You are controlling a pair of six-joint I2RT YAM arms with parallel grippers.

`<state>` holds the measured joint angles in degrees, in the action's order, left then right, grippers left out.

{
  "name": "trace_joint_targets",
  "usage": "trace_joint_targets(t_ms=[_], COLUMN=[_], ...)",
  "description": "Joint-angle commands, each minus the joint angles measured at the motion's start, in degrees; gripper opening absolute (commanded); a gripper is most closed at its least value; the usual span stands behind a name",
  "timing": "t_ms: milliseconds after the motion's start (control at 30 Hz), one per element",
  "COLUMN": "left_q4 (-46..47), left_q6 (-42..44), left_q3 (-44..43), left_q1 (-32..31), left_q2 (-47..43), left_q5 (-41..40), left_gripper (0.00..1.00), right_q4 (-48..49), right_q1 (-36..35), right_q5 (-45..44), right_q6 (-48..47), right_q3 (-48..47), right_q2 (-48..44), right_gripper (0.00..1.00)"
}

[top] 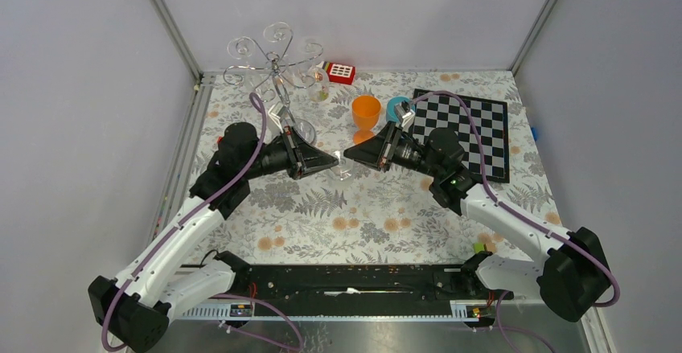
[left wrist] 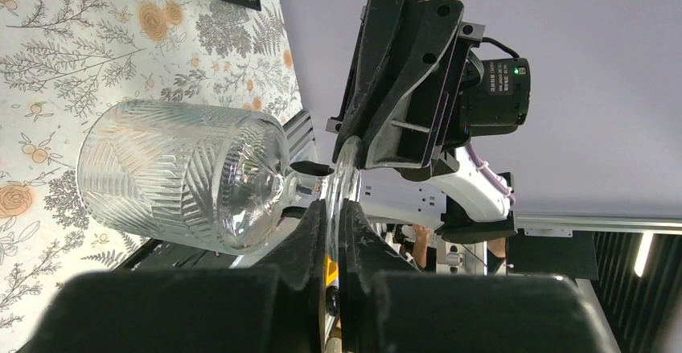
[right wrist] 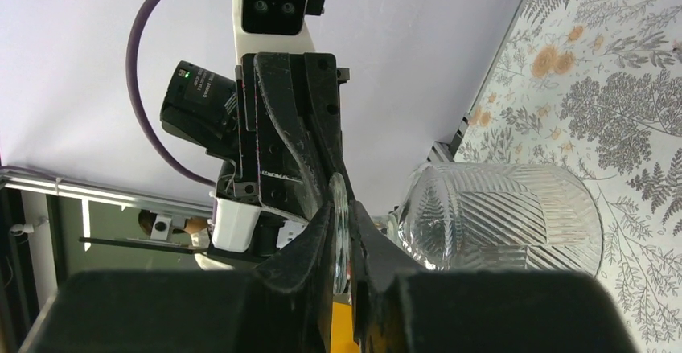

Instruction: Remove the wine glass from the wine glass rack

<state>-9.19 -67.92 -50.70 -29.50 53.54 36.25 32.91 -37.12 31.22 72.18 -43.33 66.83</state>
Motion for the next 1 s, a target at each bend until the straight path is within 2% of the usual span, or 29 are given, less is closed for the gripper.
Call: trace_joint_targets(t_ms=[0, 33, 167, 233, 300, 500, 667, 800, 967], left_q4=[8.97, 10.33, 12.95, 14.67, 17.11, 25.3, 36.1, 46.53, 59.04], left_q6=[-0.77, -0.8, -1.94, -3.26, -5.46, -11.5, -19.52, -27.57, -37.68], left_q3=[-0.81, -0.73, 0.03, 0.44, 0.74, 1.26, 2.14, 1.02, -0.98], left_q1=[-0.74, -0.74, -0.74, -0.62, -0.65, -0.65, -0.6, -0.61, -0.65], left_q2=[0.51, 0.47, -0.09, -0.08, 0.04, 0.28, 0.34, 1.56, 4.1], left_q5=[4.91, 5.03, 4.98, 5.09, 5.38, 4.97, 2.77, 1.79, 0.79], left_gripper=[0.0, 0.0, 0.0, 0.0, 0.0, 0.0, 0.0, 0.0, 0.0], right_q4=[2.39, 1.18, -2.36, -0.44, 0.64, -0.69, -0.16, 6.75, 14.33], right_q1=[-0.77, -0.79, -0.84, -0.77, -0.8, -0.73, -0.82, -0.8, -0.84], right_q5=[2.24, 1.89, -2.5, -6.06, -10.58, -24.8, -30.48, -27.16, -14.52], right_q6=[-2.17, -2.67, -4.79, -4.58, -4.2, -6.58, -6.67, -5.12, -4.43], right_q3=[-2.82, -3.1, -2.61, -0.62, 1.88, 9.92, 14.65, 15.39, 9.62], right_q2=[-0.15, -0.53, -3.09, -4.95, -8.05, -19.51, -27.39, -28.53, -24.09], right_gripper=[0.05, 0.13, 0.68, 0.85, 0.93, 1.0, 1.0, 0.99, 0.95])
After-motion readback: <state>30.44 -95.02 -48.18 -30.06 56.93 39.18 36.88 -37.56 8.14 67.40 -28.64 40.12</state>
